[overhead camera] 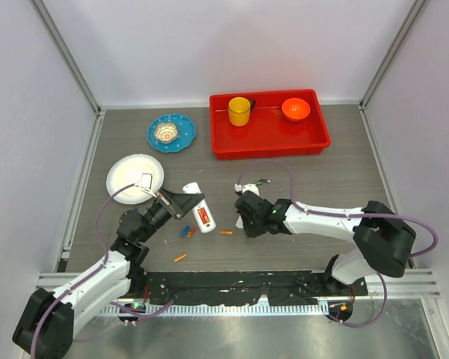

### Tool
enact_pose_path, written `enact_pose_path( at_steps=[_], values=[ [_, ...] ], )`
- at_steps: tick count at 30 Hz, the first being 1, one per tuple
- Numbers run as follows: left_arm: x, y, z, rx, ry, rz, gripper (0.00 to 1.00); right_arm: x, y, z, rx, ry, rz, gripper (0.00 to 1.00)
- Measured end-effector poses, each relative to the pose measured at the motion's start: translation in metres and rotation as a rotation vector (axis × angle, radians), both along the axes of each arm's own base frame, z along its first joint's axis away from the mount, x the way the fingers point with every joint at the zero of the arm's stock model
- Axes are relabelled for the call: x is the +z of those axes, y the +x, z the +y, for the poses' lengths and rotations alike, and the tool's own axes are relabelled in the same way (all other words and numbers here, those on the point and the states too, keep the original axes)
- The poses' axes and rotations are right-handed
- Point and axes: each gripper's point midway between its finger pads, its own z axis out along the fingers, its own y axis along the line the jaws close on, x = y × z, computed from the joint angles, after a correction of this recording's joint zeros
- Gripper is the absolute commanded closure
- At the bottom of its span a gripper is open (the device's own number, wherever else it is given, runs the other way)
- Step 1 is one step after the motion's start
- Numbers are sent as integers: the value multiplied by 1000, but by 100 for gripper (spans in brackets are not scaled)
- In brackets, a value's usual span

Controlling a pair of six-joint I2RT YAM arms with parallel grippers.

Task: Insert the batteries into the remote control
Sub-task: Adjust the battery cover at the center of the board.

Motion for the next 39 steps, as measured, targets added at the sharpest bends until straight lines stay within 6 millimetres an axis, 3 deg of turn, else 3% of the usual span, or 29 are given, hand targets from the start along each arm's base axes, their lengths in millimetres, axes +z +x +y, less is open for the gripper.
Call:
enact_pose_path(
  at_steps=[7, 15, 23, 30, 39],
  values=[
    [-1, -1, 1, 2, 5, 6, 100, -16, 1, 7, 6, -15, 9, 99],
    [-4, -1, 3, 14, 26, 2, 100, -16, 15, 14, -21, -10, -42, 99],
    [-7, 1, 4, 26, 31, 11, 100, -15, 33, 36, -30, 27, -80, 99],
    [-12, 4, 3, 32, 42, 26, 100, -15, 65, 49, -88, 49, -116, 99],
    [-15, 5, 4, 42, 57, 25, 100, -13, 111, 36, -179, 43, -143, 99]
  ],
)
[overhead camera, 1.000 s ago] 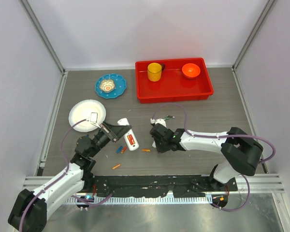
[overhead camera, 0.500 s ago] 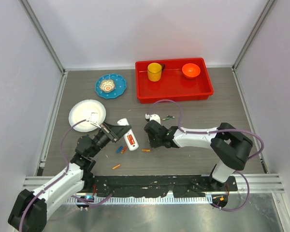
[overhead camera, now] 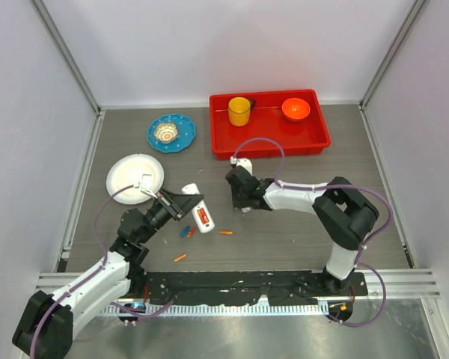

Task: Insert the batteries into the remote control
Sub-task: Adjust the battery cover at the center of the board.

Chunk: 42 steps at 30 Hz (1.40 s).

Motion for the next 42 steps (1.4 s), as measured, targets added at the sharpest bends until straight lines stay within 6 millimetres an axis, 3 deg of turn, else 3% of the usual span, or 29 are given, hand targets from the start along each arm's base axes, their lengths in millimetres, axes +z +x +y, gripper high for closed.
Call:
enact_pose_path(
  at_steps=[4, 8, 12, 17, 21, 29, 42],
  values=[
    [-4, 2, 0, 3, 9, 11, 100, 0, 12, -3, -4, -14, -7, 93],
    [-8, 3, -1, 3, 17, 25, 100, 2, 12, -2, 22, -11, -1, 62],
    [-8, 3, -1, 2, 17, 25, 100, 13, 1, 1, 68, -3, 1, 50],
    [-8, 3, -1, 1, 16, 23, 100, 44, -6, 1, 78, 16, -29, 48],
    [-7, 2, -1, -1, 14, 20, 100, 53, -3, -8, 39, -27, -38, 48],
    [-5, 2, -1, -2, 8, 14, 100, 25, -13, -39, -86, -163, 56, 43],
    [4, 0, -2, -13, -19, -5, 100, 0, -9, -41, -181, -201, 126, 45]
  ],
)
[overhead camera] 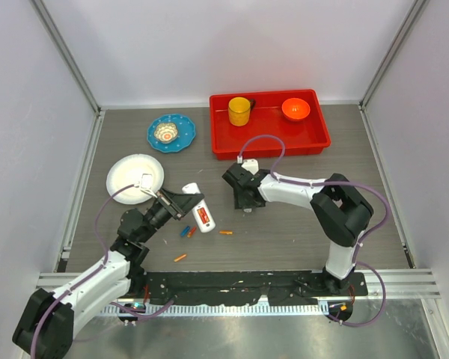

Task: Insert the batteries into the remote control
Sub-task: Adjust the battery cover at the center of the board, then pick up the battery cover at the center of the board.

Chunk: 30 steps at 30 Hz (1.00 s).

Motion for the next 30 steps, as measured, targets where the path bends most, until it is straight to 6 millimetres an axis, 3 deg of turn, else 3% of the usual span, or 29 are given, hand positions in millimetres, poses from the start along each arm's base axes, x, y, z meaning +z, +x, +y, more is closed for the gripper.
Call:
enact_pose_path(
  at_steps=[10, 18, 25, 30],
  values=[
    [4, -1, 1, -1, -10, -8, 100, -2, 2, 0, -15, 26, 15, 61],
    [3, -2, 1, -1, -11, -8, 100, -3, 0, 4, 40, 35, 29, 64],
    [0, -2, 1, -1, -8, -1, 100, -3, 0, 4, 54, 43, 15, 76],
    [-3, -1, 1, 0, -3, 8, 100, -1, -7, -2, 66, 40, 24, 76]
  ],
)
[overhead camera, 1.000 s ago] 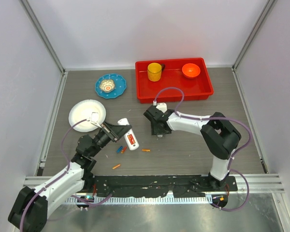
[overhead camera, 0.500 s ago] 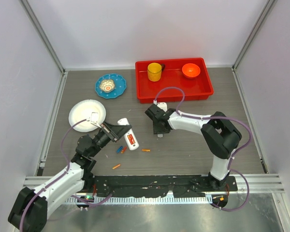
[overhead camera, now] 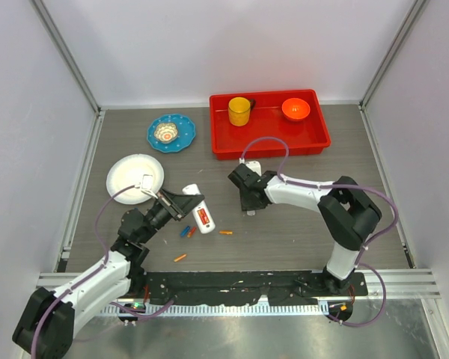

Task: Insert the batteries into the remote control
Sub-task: Pick up the battery cover at the center of the board, then place the battery cover at the center of the board.

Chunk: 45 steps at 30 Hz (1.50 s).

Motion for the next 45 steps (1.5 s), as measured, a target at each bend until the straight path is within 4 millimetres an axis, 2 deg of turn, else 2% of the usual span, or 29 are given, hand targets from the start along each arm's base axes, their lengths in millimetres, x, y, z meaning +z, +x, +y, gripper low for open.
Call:
enact_pose_path(
  at_steps=[4, 9, 15, 19, 24, 28, 38, 45],
  values=[
    [-7, 3, -1, 1, 13, 24, 100, 16, -12, -8, 23, -2, 13, 77],
    [-17, 10, -5, 6, 32, 62, 100, 70, -25, -7, 91, 59, -65, 82],
    [-20, 26, -13, 11, 34, 78, 100, 131, -57, 10, 231, 147, -151, 89],
    [-25, 33, -23, 4, 36, 89, 100, 158, -75, 19, 298, 197, -169, 89],
    [-27, 38, -40, -23, 18, 93, 100, 181, -84, 31, 347, 231, -178, 90],
    [-28, 41, -52, -43, -7, 94, 100, 187, -88, 40, 379, 245, -170, 91],
    [-27, 40, -60, -54, -28, 85, 100, 155, -89, 53, 400, 192, -86, 93],
    [-24, 39, -60, -57, -35, 76, 99, 163, -86, 64, 407, 207, -98, 93]
  ],
)
